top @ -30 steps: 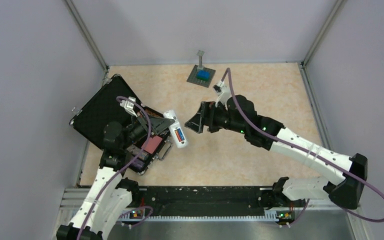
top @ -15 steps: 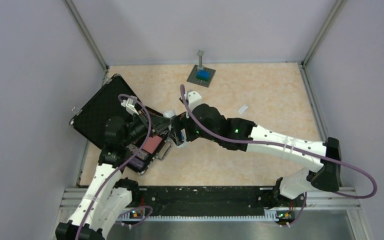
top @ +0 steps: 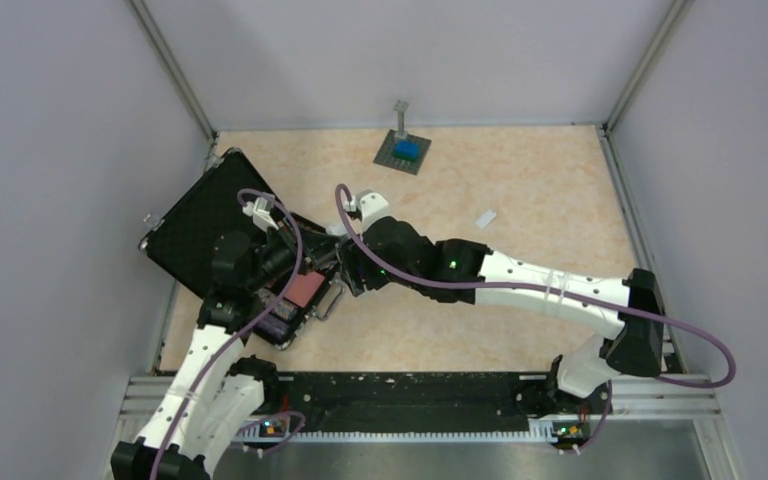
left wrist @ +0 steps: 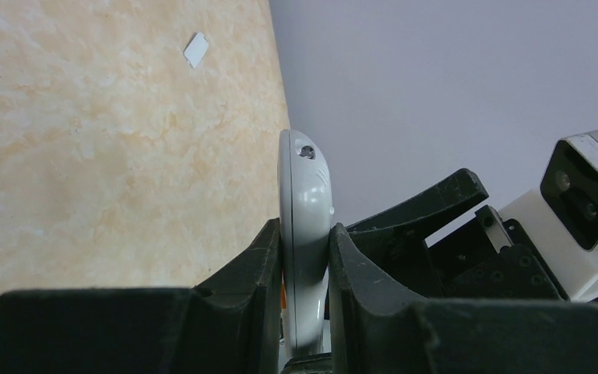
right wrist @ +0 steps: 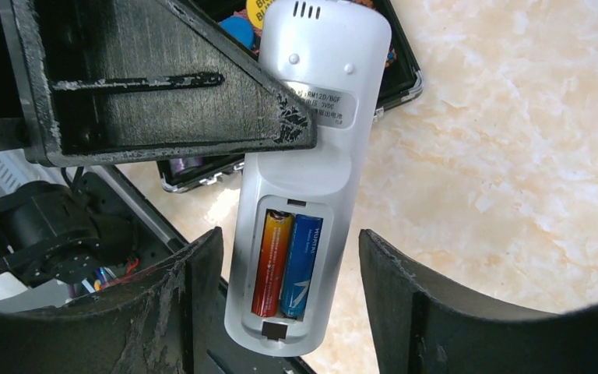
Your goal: Load the batteries into the remote control
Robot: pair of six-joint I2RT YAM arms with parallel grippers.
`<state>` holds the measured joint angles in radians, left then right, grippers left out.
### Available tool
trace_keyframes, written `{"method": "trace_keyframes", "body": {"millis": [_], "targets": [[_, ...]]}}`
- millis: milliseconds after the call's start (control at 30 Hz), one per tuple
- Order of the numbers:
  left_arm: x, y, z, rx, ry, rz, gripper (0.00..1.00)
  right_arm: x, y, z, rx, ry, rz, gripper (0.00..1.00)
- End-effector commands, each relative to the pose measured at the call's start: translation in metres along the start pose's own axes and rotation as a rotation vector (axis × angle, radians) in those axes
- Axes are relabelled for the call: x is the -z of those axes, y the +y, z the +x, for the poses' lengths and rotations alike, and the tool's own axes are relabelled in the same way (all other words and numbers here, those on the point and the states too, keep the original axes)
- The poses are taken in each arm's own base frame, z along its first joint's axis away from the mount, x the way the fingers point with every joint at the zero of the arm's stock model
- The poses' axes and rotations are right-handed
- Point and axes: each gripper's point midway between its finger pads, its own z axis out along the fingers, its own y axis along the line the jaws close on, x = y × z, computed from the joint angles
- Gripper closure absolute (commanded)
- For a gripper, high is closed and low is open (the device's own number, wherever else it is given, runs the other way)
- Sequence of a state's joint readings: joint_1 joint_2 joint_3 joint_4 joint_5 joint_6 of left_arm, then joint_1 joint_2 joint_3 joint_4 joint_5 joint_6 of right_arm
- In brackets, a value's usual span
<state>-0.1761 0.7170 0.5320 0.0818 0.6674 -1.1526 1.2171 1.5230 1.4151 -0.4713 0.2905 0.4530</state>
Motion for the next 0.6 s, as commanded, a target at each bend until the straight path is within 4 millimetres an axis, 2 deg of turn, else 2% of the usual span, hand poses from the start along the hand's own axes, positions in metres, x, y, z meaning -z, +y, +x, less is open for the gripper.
{"method": "trace_keyframes", "body": {"millis": [0, 133, 300, 400, 433, 567], "targets": [[0.001, -0.024, -0.012, -0.039, -0.035, 0.05, 1.0, 0.004, 0.014, -0.013, 0.011, -0.031, -0.027, 0.37], [0.001, -0.026, -0.012, -0.04, -0.032, 0.052, 1.0, 0.005, 0.015, -0.011, 0.004, -0.023, -0.035, 0.39], [0.002, -0.031, -0.012, -0.049, -0.029, 0.059, 1.0, 0.005, 0.017, -0.007, 0.008, -0.008, -0.047, 0.66], [0.004, -0.033, -0.011, -0.059, -0.023, 0.062, 1.0, 0.007, 0.016, -0.008, 0.025, -0.012, -0.052, 0.76], [0.004, -0.034, -0.011, -0.066, -0.022, 0.064, 0.97, 0.008, 0.016, -0.009, 0.038, -0.013, -0.057, 0.78], [0.008, -0.034, -0.008, -0.14, -0.002, 0.041, 0.61, 0.014, 0.015, -0.011, 0.11, -0.022, -0.074, 0.81]]}}
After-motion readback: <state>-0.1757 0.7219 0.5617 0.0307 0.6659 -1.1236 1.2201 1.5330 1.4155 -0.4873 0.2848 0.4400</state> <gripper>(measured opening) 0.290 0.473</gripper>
